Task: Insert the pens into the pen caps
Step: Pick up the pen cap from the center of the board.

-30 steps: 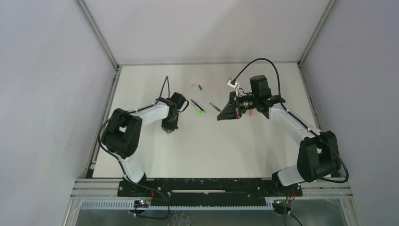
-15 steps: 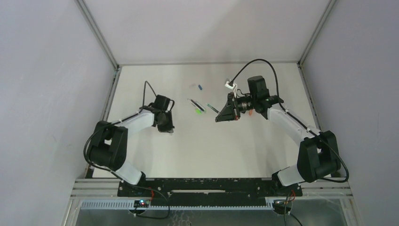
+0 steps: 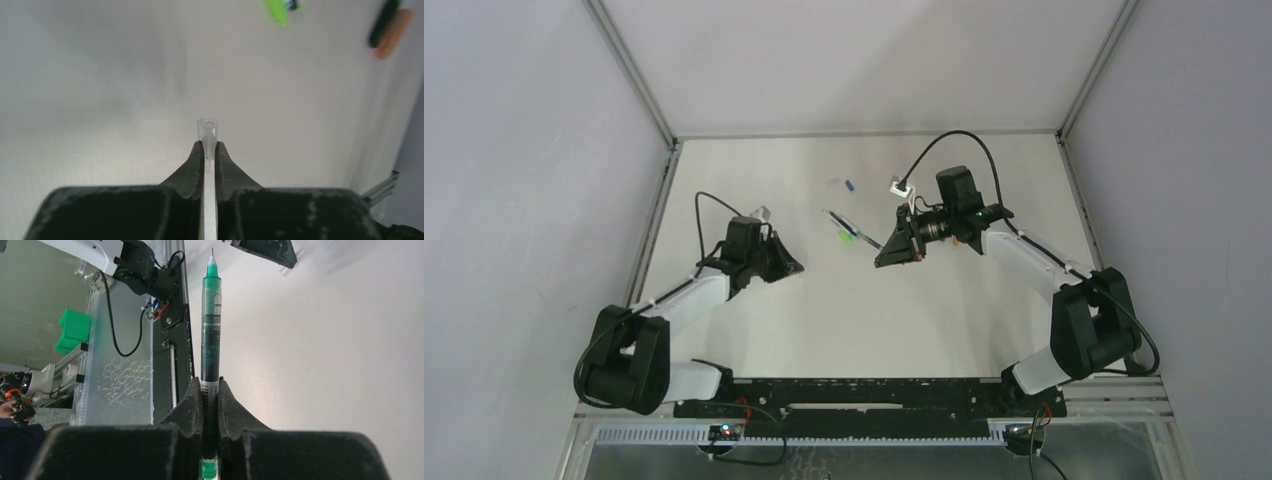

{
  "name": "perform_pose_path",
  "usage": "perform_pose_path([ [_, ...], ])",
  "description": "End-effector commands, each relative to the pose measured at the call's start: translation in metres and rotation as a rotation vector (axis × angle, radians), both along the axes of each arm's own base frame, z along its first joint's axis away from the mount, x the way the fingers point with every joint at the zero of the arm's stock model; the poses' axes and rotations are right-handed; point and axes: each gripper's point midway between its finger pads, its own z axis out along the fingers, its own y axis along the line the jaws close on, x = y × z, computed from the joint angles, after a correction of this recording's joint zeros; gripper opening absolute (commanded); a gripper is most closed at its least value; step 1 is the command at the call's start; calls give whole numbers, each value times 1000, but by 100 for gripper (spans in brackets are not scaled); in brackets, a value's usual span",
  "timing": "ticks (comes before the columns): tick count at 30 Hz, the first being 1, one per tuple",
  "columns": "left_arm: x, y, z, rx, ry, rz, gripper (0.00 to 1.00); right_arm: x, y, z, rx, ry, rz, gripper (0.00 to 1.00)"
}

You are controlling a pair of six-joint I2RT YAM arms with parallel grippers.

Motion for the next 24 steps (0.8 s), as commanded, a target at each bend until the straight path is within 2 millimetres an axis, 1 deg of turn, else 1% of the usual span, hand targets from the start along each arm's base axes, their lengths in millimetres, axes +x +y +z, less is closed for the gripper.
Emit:
perform_pose_path([
  [1, 18, -21, 46, -212, -179, 21, 0, -2, 8, -5, -12, -32, 25, 0],
  [6, 15, -35, 74, -409, -265, 32, 0, -6, 14, -11, -28, -34, 40, 0],
  [10, 13, -42, 98, -547, -331, 46, 0, -10, 20, -14, -44, -43, 50, 0],
  [12, 13, -42, 110, -598, -364, 59, 0, -12, 23, -14, -50, -48, 51, 0],
  [14, 13, -42, 125, -648, -410, 67, 0, -13, 26, -14, -63, -63, 42, 0],
  [21, 8, -36, 170, -798, -527, 115, 0, -7, 35, -13, -112, -83, -40, 0],
  [24, 5, -35, 180, -829, -551, 136, 0, -9, 39, -6, -106, -94, -51, 0],
])
